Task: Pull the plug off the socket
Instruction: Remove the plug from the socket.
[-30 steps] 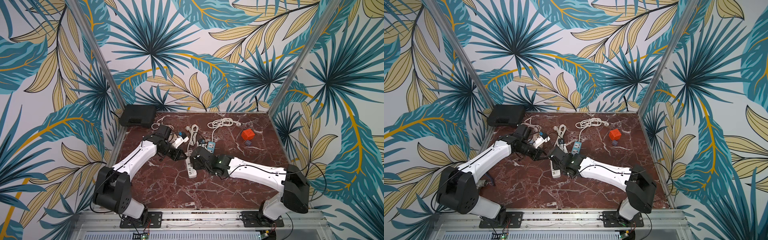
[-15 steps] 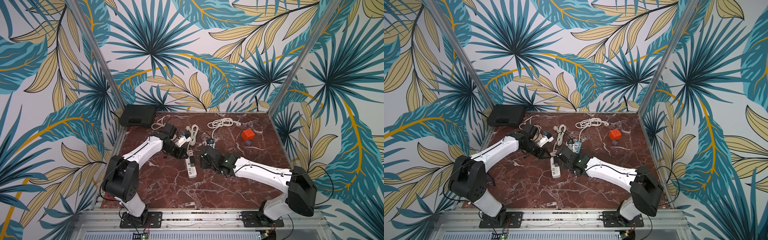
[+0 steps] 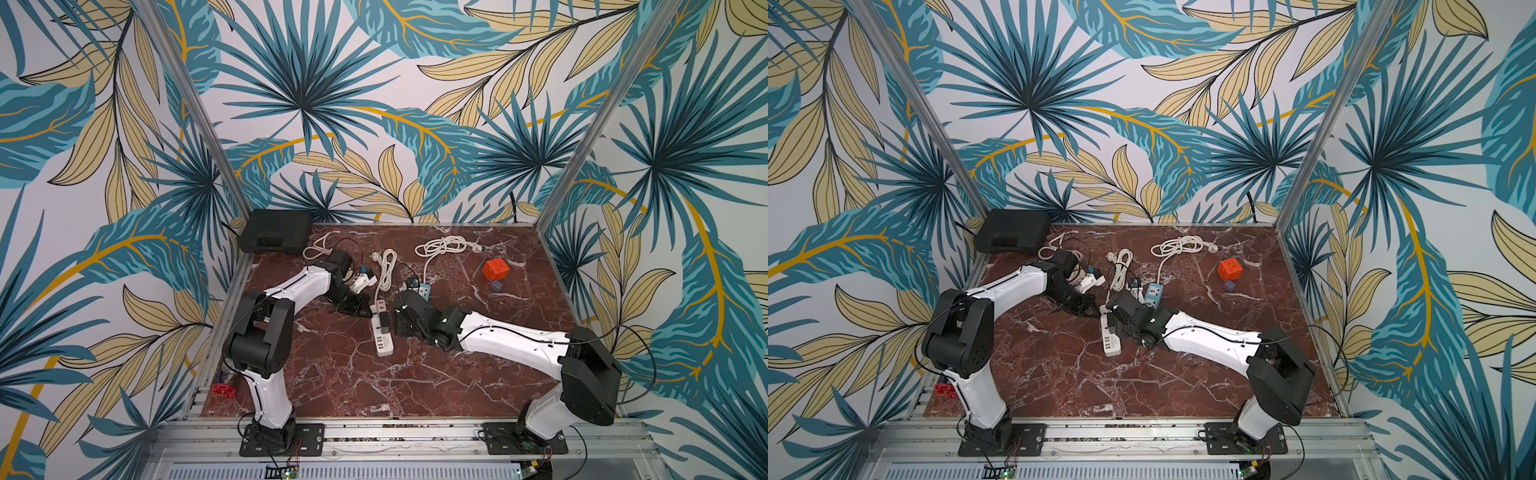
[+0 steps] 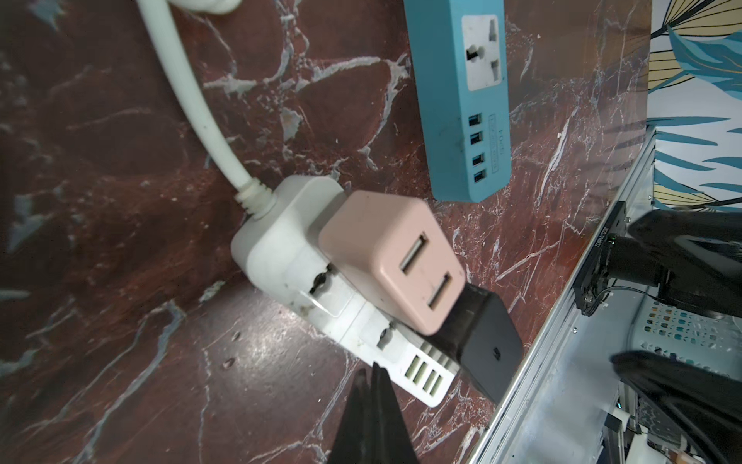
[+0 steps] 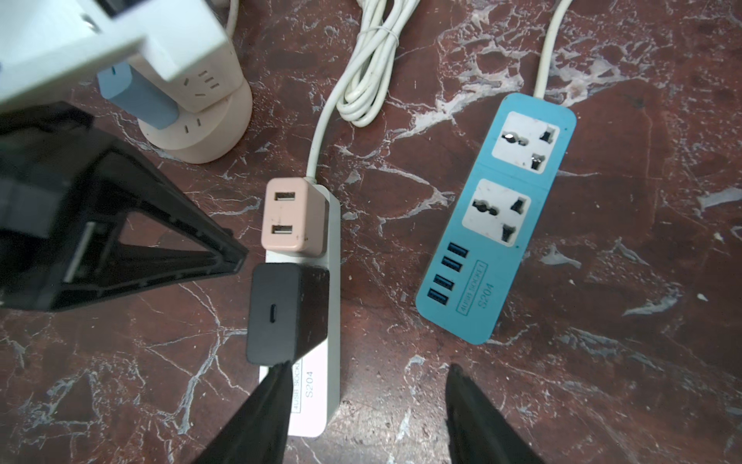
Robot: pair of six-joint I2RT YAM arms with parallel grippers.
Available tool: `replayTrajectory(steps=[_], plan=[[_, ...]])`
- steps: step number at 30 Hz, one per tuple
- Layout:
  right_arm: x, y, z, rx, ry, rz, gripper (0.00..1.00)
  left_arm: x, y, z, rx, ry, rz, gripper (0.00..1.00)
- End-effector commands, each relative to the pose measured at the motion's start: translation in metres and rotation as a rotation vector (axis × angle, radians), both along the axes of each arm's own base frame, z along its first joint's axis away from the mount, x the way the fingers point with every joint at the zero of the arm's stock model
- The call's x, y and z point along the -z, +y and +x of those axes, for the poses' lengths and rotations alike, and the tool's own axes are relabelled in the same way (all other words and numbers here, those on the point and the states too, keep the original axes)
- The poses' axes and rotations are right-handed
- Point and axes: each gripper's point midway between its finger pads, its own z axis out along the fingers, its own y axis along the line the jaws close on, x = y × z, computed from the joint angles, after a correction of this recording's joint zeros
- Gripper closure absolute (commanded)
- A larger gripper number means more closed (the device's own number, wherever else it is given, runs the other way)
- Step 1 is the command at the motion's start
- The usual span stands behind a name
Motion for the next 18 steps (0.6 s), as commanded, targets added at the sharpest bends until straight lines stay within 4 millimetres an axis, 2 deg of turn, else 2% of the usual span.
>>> replayTrajectory(steps=[1,18], plan=[[0.0,0.007,0.005,-0.006,-0.001,0.01,0.37,-0.012,-0.009,0.006,0.02,-0.016,-0.021,1.0],[0.01,0.027,0.01,-0.072,0.042,-0.038,0.37,0.018,-0.011,0.014,0.001,0.04,0.009,1.0]])
